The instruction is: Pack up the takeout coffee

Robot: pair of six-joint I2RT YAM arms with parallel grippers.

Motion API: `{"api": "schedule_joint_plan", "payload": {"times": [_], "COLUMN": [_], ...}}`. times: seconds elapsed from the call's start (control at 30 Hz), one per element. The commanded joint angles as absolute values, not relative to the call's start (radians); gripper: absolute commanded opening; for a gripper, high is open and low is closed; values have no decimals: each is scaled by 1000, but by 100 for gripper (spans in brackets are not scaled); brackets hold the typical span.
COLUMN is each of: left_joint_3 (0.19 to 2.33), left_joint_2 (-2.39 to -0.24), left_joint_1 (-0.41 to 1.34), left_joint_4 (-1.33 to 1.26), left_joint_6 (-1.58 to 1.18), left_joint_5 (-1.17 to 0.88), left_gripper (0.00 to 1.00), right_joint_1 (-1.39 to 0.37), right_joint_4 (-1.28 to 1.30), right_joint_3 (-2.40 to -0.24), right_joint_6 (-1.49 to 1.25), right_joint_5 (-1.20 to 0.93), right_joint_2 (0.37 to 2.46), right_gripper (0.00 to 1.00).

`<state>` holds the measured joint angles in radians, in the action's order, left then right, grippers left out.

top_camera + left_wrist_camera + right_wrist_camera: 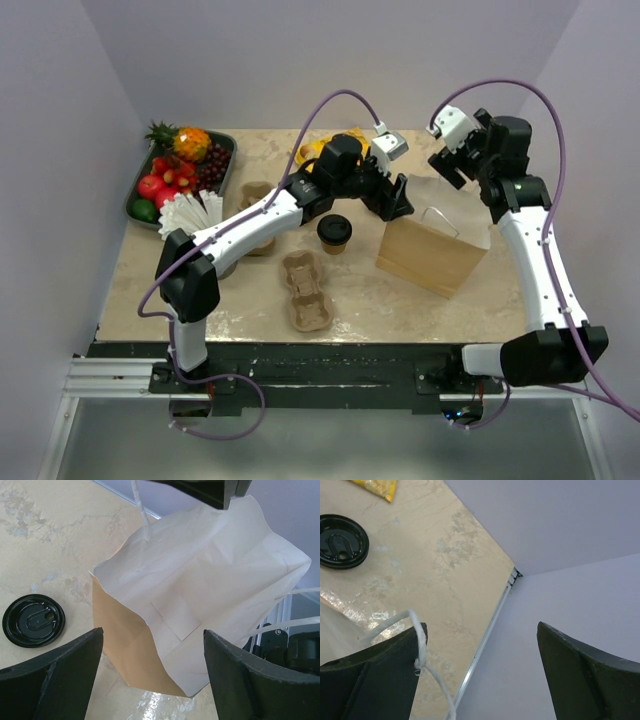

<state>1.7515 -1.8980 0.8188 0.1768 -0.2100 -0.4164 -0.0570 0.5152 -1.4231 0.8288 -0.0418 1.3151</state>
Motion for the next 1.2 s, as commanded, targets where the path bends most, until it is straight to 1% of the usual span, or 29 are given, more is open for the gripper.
{"api": "schedule_joint_plan", "payload": {"times": [0.0, 0.37, 0.63, 0.67, 0.77, 0.83, 1.0, 1.17], "left_joint_3": [1741, 1727, 1718, 1715, 1712, 1712, 1738, 1758], "left_joint_2": [-1871, -1862, -1861, -1861, -1861, -1858, -1864, -1871], "left_joint_1": [822, 822, 822, 822, 822, 822, 822, 824], "left_joint_4": [144, 147, 155, 155, 155, 155, 150, 150], "left_joint_6": [-221, -216, -207, -207, -207, -210, -201, -201], "left_joint_5": [-436, -434, -430, -430, -430, -430, -420, -422], "left_gripper": [85, 85, 85, 85, 85, 85, 85, 85], "right_joint_1": [-55, -11, -3, 32, 46, 49, 52, 52], "right_joint_4": [468, 480, 704, 719, 771, 825, 885, 1001], "right_joint_3": [-1500, -1555, -1664, -1677, -1727, -1778, -1848, -1919], "right_joint_6": [781, 756, 719, 713, 695, 696, 695, 738], "right_joint_5": [-22, 3, -126, -135, -161, -202, -305, -425], "right_joint_2": [1295, 1344, 1466, 1476, 1509, 1528, 1500, 1483], "right_gripper": [91, 89, 86, 85, 84, 84, 89, 91]}}
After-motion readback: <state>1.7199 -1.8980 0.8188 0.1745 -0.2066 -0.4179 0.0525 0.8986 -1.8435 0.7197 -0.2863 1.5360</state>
